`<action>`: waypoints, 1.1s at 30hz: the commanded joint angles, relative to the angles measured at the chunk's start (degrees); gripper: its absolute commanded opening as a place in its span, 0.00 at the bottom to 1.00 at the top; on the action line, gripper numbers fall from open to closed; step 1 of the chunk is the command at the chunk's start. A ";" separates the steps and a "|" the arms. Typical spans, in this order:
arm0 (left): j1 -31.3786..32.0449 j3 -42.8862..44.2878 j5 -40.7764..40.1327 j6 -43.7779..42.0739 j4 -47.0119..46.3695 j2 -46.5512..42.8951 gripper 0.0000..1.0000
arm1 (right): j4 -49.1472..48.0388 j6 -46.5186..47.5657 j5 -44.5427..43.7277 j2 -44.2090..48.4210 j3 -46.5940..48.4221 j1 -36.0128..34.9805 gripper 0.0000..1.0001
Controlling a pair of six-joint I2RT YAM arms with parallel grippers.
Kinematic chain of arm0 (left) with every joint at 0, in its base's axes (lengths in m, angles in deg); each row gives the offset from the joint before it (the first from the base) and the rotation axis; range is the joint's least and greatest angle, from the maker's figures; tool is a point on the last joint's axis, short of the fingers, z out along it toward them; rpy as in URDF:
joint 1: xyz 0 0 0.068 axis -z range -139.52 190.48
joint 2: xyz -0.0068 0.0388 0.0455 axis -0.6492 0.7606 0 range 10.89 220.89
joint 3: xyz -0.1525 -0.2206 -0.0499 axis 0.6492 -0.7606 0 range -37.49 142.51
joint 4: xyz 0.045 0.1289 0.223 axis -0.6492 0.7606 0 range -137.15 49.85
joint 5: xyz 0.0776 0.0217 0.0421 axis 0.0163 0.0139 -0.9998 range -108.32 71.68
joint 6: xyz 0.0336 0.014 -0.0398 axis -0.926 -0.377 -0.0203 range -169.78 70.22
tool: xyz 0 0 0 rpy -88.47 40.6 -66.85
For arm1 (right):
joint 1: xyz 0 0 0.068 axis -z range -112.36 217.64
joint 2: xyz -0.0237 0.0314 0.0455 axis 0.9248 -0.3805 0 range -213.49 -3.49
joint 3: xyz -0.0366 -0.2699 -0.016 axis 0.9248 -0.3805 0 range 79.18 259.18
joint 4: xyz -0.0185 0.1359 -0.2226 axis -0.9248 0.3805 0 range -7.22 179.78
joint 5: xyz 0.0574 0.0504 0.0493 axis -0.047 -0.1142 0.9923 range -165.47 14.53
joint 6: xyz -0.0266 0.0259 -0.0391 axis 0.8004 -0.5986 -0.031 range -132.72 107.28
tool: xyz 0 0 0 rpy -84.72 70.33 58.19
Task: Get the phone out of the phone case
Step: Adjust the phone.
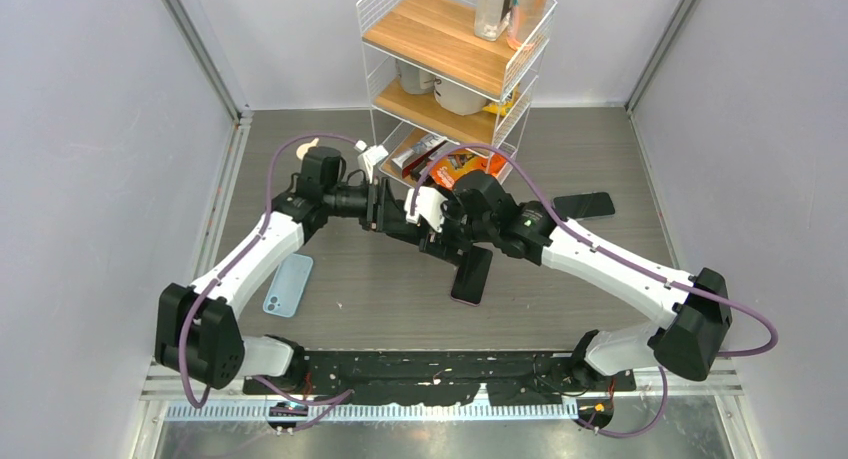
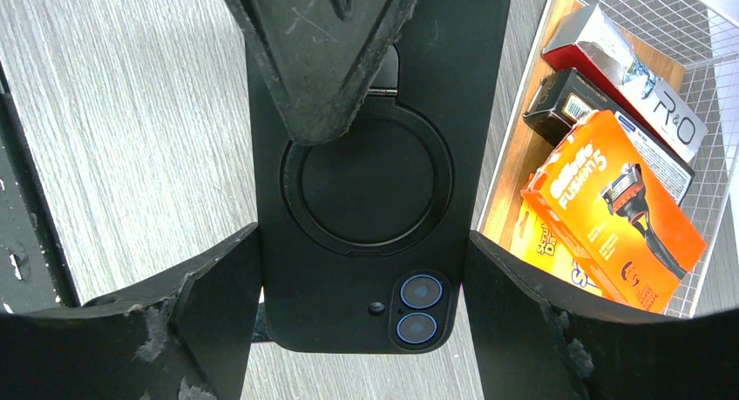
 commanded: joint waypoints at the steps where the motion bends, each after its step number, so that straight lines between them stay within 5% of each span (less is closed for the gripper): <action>1: -0.23 2.02 2.55 0.93 -2.90 0.90 0.42 | -6.15 -0.19 -1.29 2.55 0.42 -0.36 0.06; 9: -0.23 3.19 4.17 -0.23 -2.84 2.18 0.01 | -6.62 -0.29 -1.30 3.40 -0.87 -0.68 0.06; 12: -0.23 3.14 4.29 -1.69 -2.14 2.06 0.00 | -6.63 -0.48 -1.12 4.04 -1.19 -0.67 0.09; 16: -0.23 3.68 4.29 -5.64 0.33 1.07 0.00 | -6.13 -0.84 -1.52 4.82 -1.77 -0.72 0.52; 17: -0.23 3.91 3.99 -6.76 1.27 0.65 0.00 | -6.03 -0.97 -1.74 4.95 -1.90 -0.72 0.74; 19: -0.23 4.51 3.40 -9.16 3.32 -0.43 0.00 | -5.74 -0.95 -1.68 5.67 -2.27 -0.72 0.97; 33: -0.12 9.88 -12.70 -34.71 17.71 -13.21 0.00 | -1.97 -4.87 0.88 12.66 -0.97 3.66 0.95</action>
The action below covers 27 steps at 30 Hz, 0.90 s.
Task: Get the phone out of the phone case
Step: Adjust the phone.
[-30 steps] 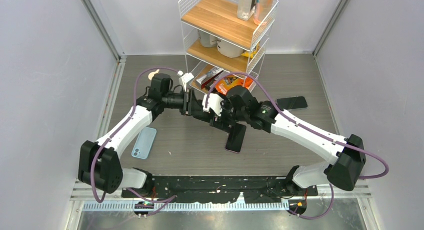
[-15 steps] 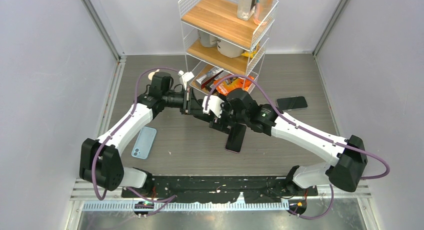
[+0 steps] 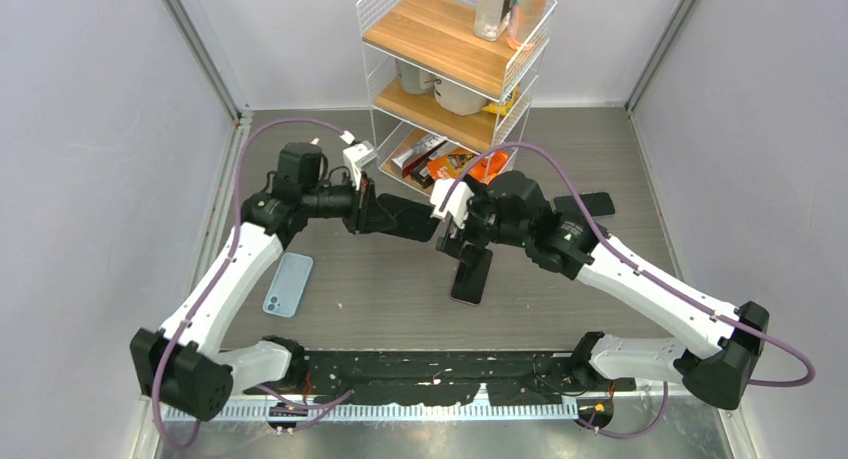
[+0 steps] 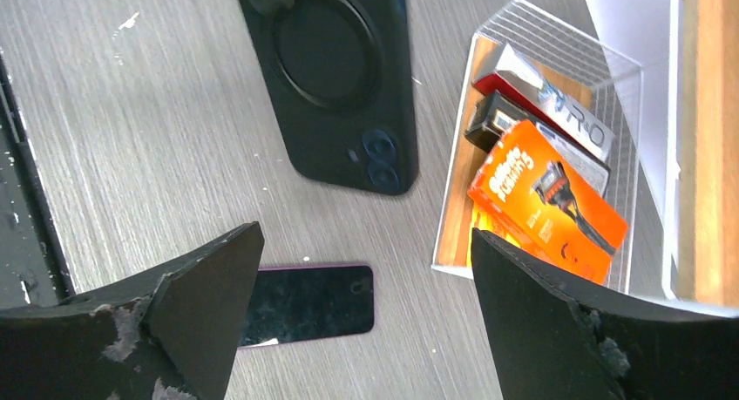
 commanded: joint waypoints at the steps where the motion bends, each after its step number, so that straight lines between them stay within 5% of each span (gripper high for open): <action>1: 0.60 3.06 -8.54 -14.85 2.63 -8.21 0.00 | 1.08 -6.01 4.32 2.57 2.99 4.22 0.95; 12: 16.39 4.89 -47.43 -32.79 5.75 -16.99 0.00 | 1.15 -26.17 19.12 -1.24 13.68 16.35 0.95; 19: 20.23 4.80 -63.09 -46.08 2.36 -17.38 0.00 | -0.88 -33.39 29.02 -8.58 19.76 19.91 0.96; 27: 34.53 -4.60 -77.01 -71.24 -10.22 -20.99 0.00 | -2.50 -34.39 34.03 -12.67 22.72 19.92 0.97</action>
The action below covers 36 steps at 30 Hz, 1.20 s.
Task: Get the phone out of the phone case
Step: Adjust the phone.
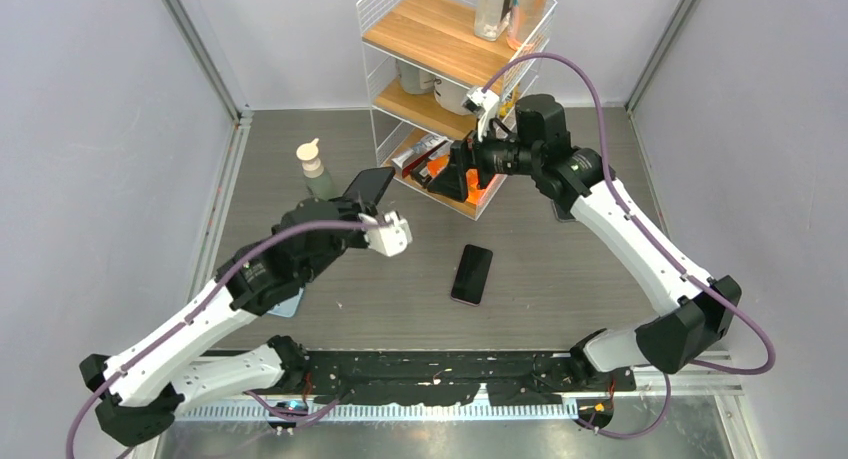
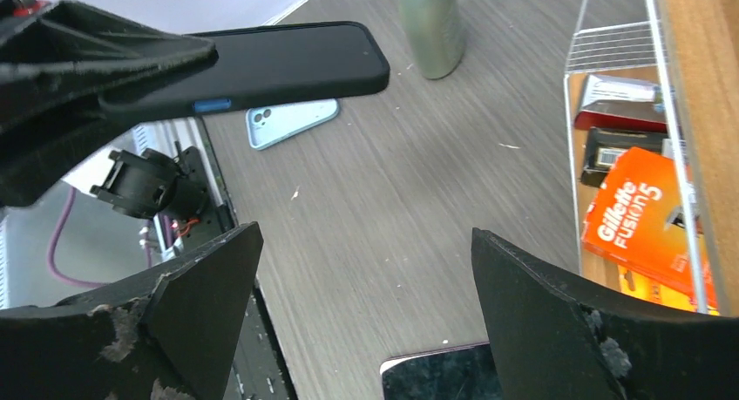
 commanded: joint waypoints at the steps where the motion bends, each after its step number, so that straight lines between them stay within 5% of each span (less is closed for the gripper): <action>1: 6.48 -5.57 -10.73 -19.47 -15.63 -3.45 0.00 | -3.33 -1.99 5.43 0.10 3.78 0.00 0.97; 19: 17.95 -33.15 -10.20 -59.97 -59.08 -10.02 0.00 | -9.11 -8.87 13.49 -0.76 -1.21 0.01 0.95; 36: 19.76 -39.12 -6.48 -67.33 -66.05 -13.53 0.00 | -10.47 -8.76 18.22 -4.76 -1.62 0.10 0.97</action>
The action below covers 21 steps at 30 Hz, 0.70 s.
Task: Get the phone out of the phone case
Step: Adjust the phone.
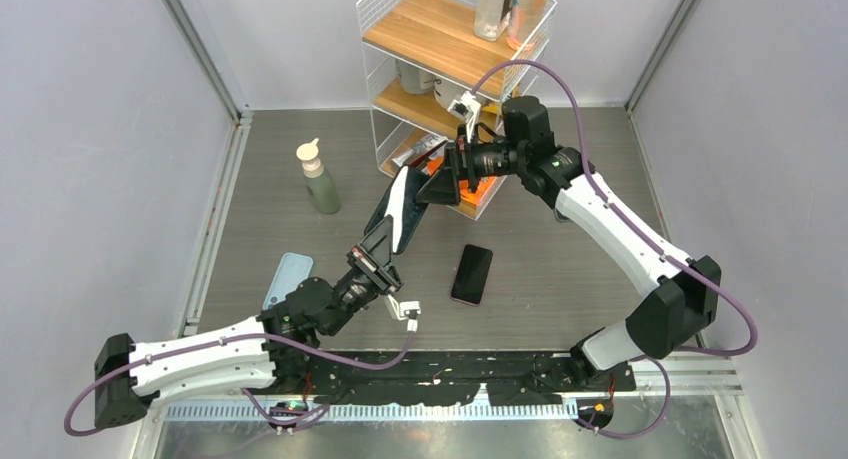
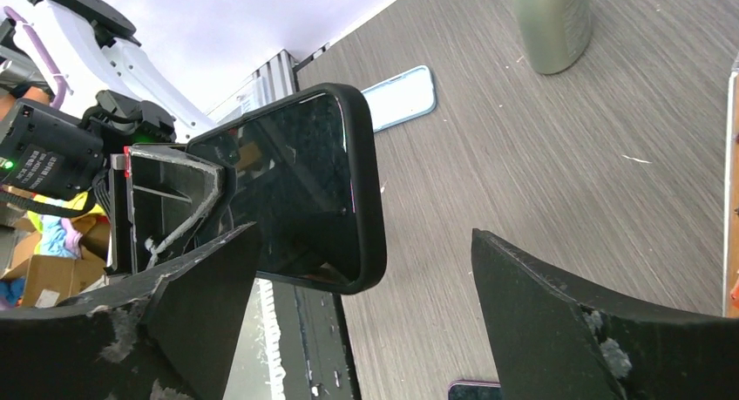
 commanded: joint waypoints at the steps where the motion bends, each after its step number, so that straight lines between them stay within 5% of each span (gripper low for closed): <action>1: 0.55 0.70 1.87 -2.47 -9.19 -1.13 0.00 | -4.60 -1.66 4.50 -0.51 0.52 0.09 0.98; 11: 0.73 1.23 3.99 -4.05 -11.27 1.07 0.00 | -10.20 -5.22 13.20 -1.66 -0.43 -2.74 0.73; 21: 0.73 0.65 3.90 -4.34 -11.69 1.07 0.00 | -15.29 -7.05 19.55 0.19 -3.96 -4.02 0.07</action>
